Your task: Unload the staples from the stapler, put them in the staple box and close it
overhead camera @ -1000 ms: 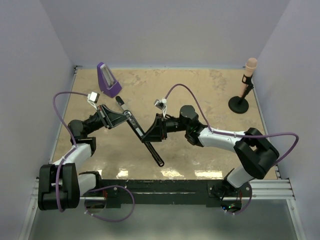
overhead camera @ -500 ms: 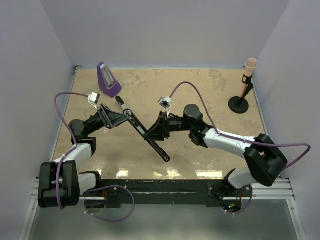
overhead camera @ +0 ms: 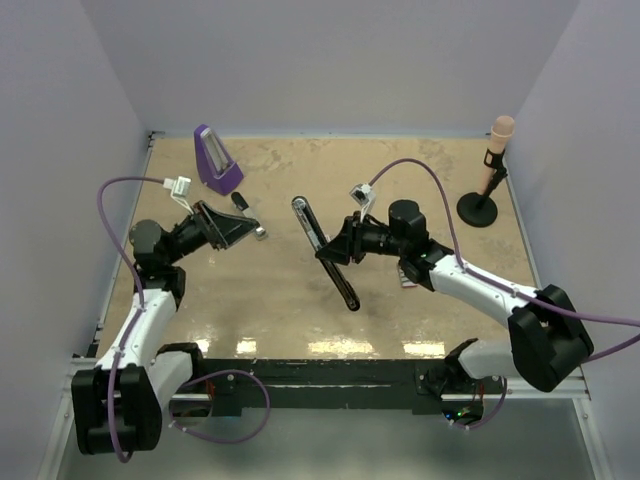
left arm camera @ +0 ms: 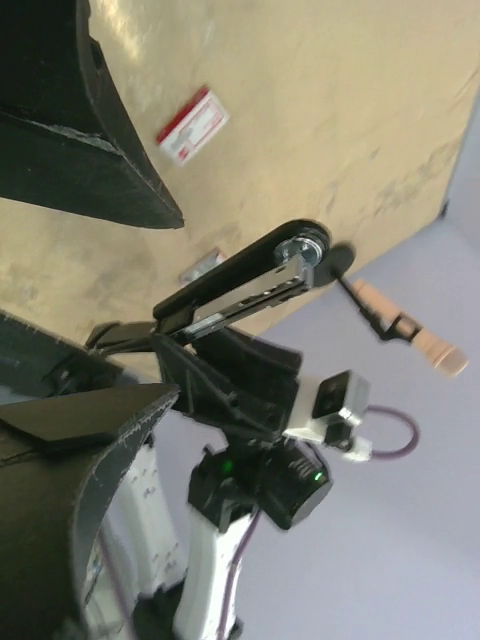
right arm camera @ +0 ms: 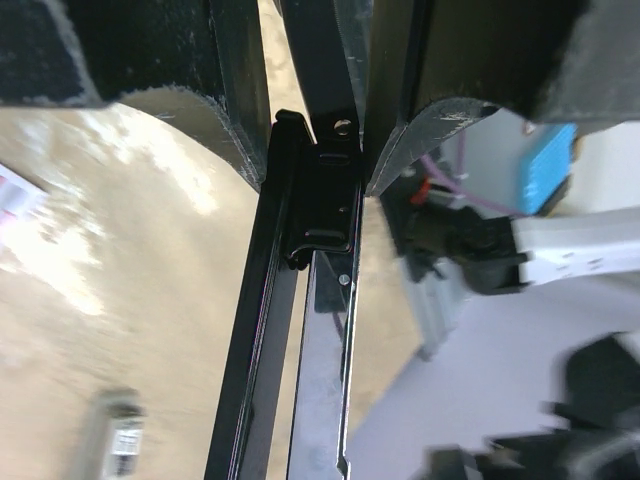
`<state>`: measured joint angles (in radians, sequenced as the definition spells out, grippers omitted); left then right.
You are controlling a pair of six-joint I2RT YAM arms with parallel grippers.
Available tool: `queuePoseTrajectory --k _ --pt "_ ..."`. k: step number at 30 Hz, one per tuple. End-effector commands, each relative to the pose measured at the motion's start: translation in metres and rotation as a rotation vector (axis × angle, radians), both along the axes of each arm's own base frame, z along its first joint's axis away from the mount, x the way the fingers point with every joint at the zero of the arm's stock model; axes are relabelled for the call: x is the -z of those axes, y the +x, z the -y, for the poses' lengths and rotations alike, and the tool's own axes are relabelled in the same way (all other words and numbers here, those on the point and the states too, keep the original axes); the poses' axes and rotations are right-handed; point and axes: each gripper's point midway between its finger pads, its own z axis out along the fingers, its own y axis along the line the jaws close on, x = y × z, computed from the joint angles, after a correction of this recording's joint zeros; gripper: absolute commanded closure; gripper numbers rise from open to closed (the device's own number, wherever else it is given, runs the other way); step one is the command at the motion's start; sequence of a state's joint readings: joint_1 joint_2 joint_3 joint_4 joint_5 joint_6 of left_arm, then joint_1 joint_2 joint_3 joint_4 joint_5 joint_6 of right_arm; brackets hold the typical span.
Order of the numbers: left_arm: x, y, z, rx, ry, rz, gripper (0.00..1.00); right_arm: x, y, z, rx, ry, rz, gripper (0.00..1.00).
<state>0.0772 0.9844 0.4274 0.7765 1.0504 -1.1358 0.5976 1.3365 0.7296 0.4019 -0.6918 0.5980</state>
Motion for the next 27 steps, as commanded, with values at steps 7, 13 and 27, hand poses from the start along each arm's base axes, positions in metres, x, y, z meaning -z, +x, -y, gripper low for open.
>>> queuePoseTrajectory --k 7,13,27 --pt "0.041 0.038 -0.068 -0.469 0.446 -0.102 0.00 0.028 0.072 0.054 0.400 -0.350 0.094 1.00" --pt "0.046 0.035 -0.091 -0.609 0.503 -0.124 0.00 0.061 0.114 0.099 0.620 -0.641 0.124 1.00" --pt "0.041 0.023 -0.097 -0.662 0.511 -0.103 0.01 0.119 0.148 0.166 0.935 -1.330 0.113 1.00"
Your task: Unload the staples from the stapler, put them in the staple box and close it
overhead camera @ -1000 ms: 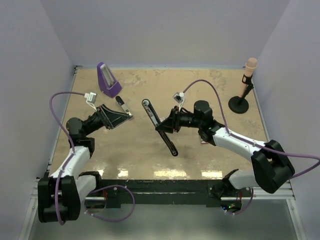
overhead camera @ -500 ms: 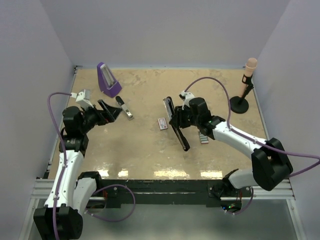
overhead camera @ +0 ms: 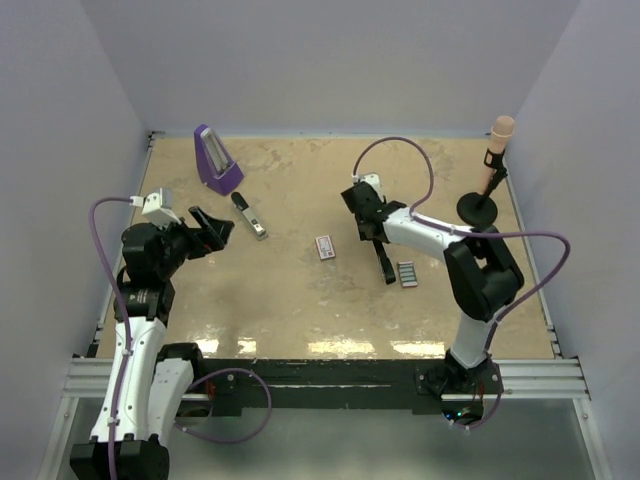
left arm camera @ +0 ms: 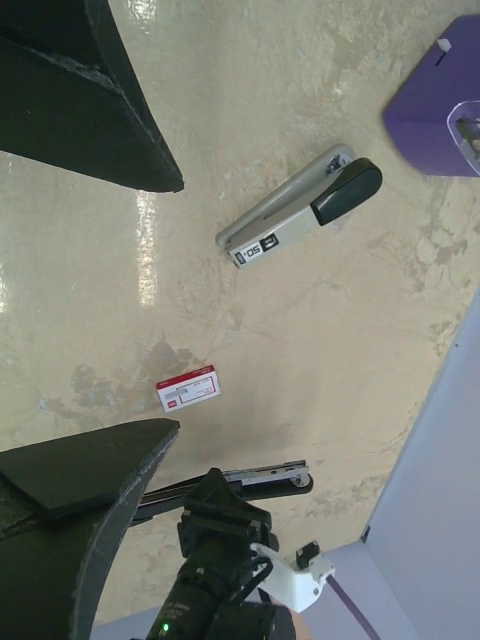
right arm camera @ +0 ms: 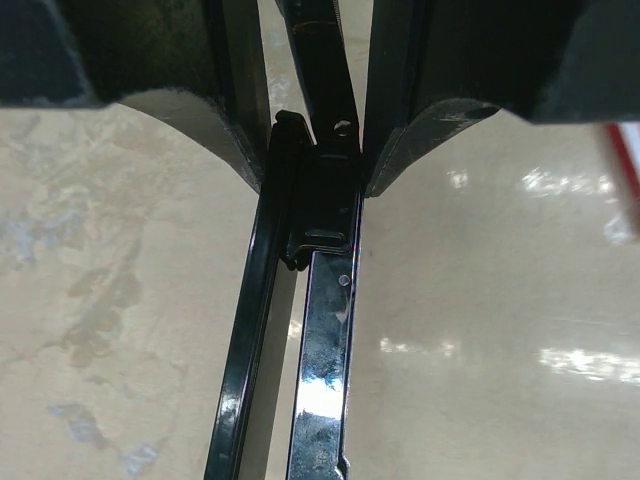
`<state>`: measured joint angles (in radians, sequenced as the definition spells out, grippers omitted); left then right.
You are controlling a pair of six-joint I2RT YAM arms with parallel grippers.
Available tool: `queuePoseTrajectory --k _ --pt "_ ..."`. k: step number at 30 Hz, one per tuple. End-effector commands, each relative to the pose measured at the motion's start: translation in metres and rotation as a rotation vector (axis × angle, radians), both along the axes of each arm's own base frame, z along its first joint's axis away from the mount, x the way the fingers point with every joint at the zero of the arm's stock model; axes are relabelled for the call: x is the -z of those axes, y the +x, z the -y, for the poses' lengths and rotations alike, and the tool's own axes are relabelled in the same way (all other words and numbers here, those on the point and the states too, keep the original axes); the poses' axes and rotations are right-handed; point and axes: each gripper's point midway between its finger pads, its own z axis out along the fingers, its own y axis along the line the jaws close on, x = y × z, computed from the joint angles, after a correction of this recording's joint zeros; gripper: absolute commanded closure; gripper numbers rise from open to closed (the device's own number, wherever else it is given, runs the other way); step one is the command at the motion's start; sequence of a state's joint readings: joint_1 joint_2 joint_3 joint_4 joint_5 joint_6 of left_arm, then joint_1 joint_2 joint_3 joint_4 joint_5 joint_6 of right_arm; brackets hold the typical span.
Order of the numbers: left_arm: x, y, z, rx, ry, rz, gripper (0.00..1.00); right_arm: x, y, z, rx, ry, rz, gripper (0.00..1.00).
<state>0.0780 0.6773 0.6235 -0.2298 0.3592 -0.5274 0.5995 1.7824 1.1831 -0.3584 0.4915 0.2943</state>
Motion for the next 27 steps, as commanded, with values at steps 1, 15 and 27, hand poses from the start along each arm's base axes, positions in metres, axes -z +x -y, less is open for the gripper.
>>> queuePoseTrajectory --k 1,15,27 --pt "0.002 0.000 -0.003 -0.006 0.026 0.002 0.00 -0.024 0.007 0.016 0.112 -0.279 0.099 1.00" --pt "0.003 -0.001 -0.006 -0.024 0.033 -0.003 0.01 -0.010 -0.017 0.011 0.142 -0.648 0.095 1.00" --pt "0.004 -0.001 -0.003 -0.006 0.020 -0.006 0.00 -0.037 -0.019 -0.012 0.047 -0.399 0.090 1.00"
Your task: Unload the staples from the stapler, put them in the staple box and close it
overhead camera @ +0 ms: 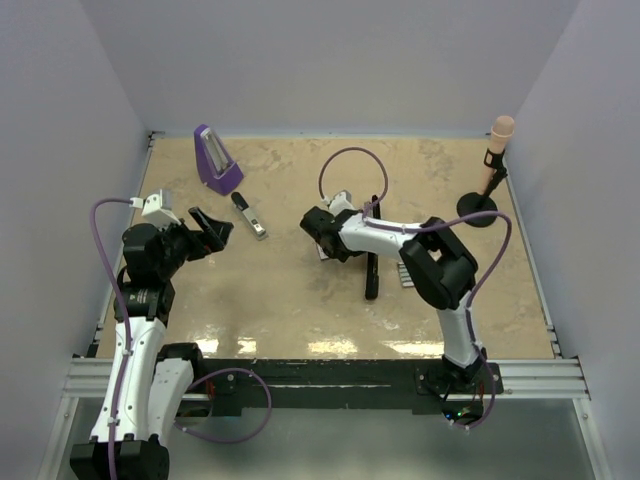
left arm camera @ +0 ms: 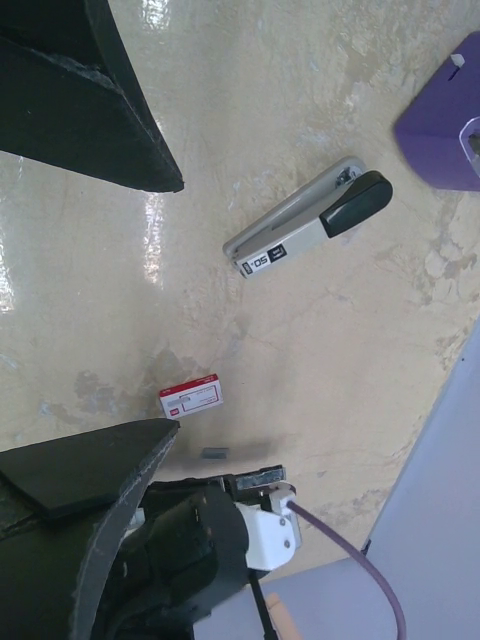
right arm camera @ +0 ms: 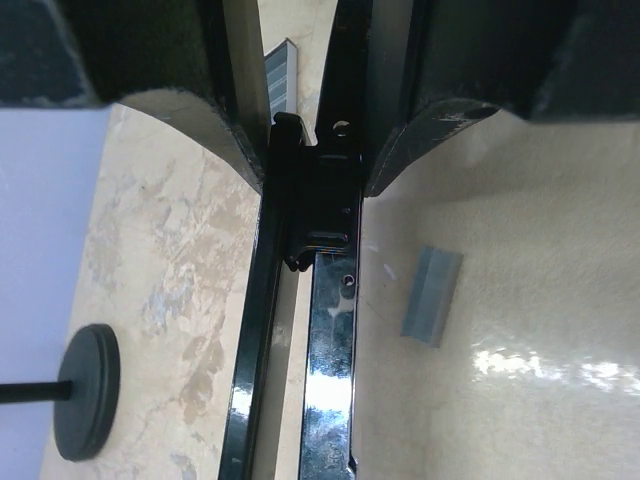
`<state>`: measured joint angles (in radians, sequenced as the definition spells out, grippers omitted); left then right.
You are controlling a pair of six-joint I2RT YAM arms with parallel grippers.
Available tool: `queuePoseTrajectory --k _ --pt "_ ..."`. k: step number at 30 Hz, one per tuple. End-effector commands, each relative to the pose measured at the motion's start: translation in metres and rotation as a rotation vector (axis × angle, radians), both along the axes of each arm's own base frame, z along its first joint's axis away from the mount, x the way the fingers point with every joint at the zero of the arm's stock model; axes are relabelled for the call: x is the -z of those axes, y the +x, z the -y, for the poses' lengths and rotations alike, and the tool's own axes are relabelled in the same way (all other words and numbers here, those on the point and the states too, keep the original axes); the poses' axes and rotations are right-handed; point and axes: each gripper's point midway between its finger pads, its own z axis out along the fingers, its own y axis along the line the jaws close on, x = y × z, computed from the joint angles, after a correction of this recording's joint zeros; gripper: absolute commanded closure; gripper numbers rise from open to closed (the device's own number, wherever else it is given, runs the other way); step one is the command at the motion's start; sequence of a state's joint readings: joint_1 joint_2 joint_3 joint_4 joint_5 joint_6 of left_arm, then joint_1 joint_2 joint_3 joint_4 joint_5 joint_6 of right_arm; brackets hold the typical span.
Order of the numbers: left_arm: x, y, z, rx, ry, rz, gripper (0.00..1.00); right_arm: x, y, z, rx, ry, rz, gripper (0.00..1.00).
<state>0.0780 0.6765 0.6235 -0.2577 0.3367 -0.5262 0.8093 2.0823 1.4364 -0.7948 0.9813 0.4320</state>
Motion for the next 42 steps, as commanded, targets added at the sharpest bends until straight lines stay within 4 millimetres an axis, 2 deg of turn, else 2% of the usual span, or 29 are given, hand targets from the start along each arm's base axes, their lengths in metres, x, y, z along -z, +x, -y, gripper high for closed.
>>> queuePoseTrajectory --k 1,3,4,5,7,8,9,10,11,12,13,14,15,16,17,18,19,20,21,22,23,24,26,30,34,42 --pt "-0.002 0.001 0.002 0.022 0.012 0.022 0.01 -0.055 0.004 -0.022 -0.082 0.251 0.081 1.00" --pt "-0.003 0.000 0.003 0.029 0.012 0.027 0.01 -0.061 0.006 -0.036 -0.122 0.366 0.092 1.00" --pt "-0.004 0.000 0.004 0.032 0.012 0.030 0.01 -0.068 0.003 -0.036 -0.138 0.408 0.097 1.00" --pt "-0.004 -0.001 0.005 0.044 0.009 0.032 0.01 -0.068 0.003 -0.050 -0.174 0.485 0.089 1.00" --pt "-0.008 -0.002 0.009 0.067 0.008 0.055 0.01 -0.064 -0.001 -0.056 -0.211 0.561 0.065 1.00" --pt "-0.010 -0.004 0.014 0.100 0.002 0.065 0.02 -0.073 -0.003 -0.075 -0.273 0.681 0.053 1.00" --pt "-0.013 -0.004 0.017 0.120 0.000 0.084 0.02 -0.076 -0.006 -0.083 -0.308 0.732 0.044 1.00" --pt "-0.013 -0.005 0.021 0.139 -0.004 0.089 0.03 -0.070 -0.013 -0.087 -0.324 0.784 0.016 1.00" --pt "-0.014 -0.006 0.023 0.156 -0.010 0.094 0.04 -0.085 -0.016 -0.106 -0.389 0.906 0.015 1.00" --pt "-0.015 -0.006 0.024 0.163 -0.010 0.102 0.04 -0.080 -0.025 -0.113 -0.417 0.970 -0.023 1.00" --pt "-0.015 -0.006 0.025 0.168 -0.013 0.106 0.05 -0.085 -0.029 -0.122 -0.445 1.051 -0.039 1.00" --pt "-0.017 -0.008 0.028 0.184 -0.018 0.112 0.05 -0.107 -0.027 -0.136 -0.520 1.145 0.014 1.00" --pt "-0.021 -0.008 0.030 0.196 -0.020 0.131 0.05 -0.105 -0.051 -0.152 -0.614 1.251 -0.084 1.00" --pt "-0.019 -0.009 0.031 0.205 -0.025 0.132 0.05 -0.113 -0.061 -0.163 -0.652 1.335 -0.097 1.00" --pt "-0.022 -0.012 0.037 0.238 -0.039 0.140 0.06 -0.136 -0.064 -0.177 -0.755 1.430 -0.062 1.00" --pt "-0.025 -0.012 0.039 0.257 -0.045 0.159 0.07 -0.138 -0.085 -0.185 -0.830 1.502 -0.136 1.00" --pt "-0.025 -0.014 0.043 0.280 -0.052 0.165 0.07 -0.143 -0.093 -0.191 -0.854 1.560 -0.165 1.00" --pt "-0.026 -0.017 0.049 0.317 -0.067 0.172 0.08 -0.158 -0.096 -0.197 -0.924 1.608 -0.137 1.00" --pt "-0.031 -0.018 0.052 0.336 -0.068 0.193 0.08 -0.155 -0.103 -0.200 -0.946 1.642 -0.165 1.00" --pt "-0.029 -0.021 0.057 0.361 -0.076 0.190 0.08 -0.162 -0.115 -0.203 -0.977 1.702 -0.219 1.00" --pt "-0.036 -0.022 0.061 0.388 -0.076 0.222 0.08 -0.175 -0.118 -0.206 -1.037 1.739 -0.188 1.00" --pt "-0.039 -0.023 0.063 0.398 -0.074 0.239 0.08 -0.177 -0.122 -0.205 -1.051 1.764 -0.198 1.00" --pt "-0.040 -0.023 0.065 0.403 -0.079 0.239 0.09 -0.189 -0.125 -0.206 -1.063 1.815 -0.182 1.00" --pt "-0.046 -0.024 0.071 0.429 -0.122 0.229 0.12 -0.199 -0.130 -0.208 -1.096 1.869 -0.184 1.00" --pt "-0.059 -0.023 0.077 0.461 -0.151 0.226 0.14 -0.211 -0.142 -0.210 -1.151 1.995 -0.227 1.00" --pt "-0.063 -0.019 0.087 0.511 -0.205 0.236 0.12 -0.209 -0.149 -0.211 -1.178 2.020 -0.272 1.00"
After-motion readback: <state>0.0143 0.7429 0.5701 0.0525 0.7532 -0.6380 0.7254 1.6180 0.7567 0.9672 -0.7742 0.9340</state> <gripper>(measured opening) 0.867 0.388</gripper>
